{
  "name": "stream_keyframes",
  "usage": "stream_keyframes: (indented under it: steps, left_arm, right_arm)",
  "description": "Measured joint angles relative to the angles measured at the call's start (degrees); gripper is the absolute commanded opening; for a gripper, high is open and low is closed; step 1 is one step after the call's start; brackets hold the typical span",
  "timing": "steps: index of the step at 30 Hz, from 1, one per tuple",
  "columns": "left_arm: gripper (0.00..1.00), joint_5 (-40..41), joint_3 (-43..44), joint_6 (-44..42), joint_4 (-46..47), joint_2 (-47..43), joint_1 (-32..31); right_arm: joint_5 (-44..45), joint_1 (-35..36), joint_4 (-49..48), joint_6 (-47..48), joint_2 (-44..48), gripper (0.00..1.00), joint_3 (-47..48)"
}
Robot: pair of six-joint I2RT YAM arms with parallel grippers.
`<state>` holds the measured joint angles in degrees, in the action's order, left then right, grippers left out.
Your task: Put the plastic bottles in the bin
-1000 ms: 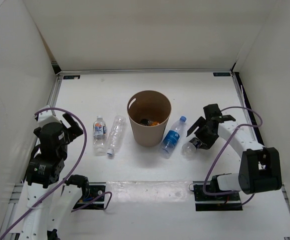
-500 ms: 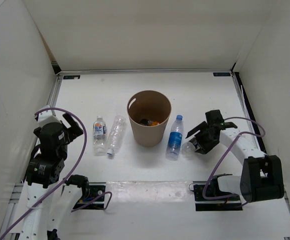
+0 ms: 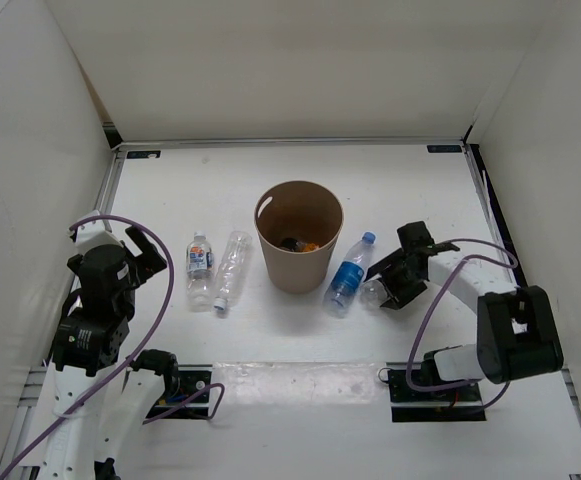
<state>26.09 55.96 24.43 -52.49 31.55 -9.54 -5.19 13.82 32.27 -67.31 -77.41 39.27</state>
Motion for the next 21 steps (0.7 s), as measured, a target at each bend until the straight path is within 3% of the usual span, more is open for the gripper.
stream_keyframes:
  steps: [14, 21]
  left_arm:
    - [1.0, 0.0, 0.0, -0.04, 0.0, 0.0, 0.0]
    - [1.0, 0.0, 0.0, -0.04, 0.0, 0.0, 0.0]
  right_arm:
    - [-6.56, -1.57, -4.81, -1.33, -4.09, 0.66, -1.22]
    - [-1.36, 2.64, -3.74, -2.95, -0.9, 0.49, -2.03]
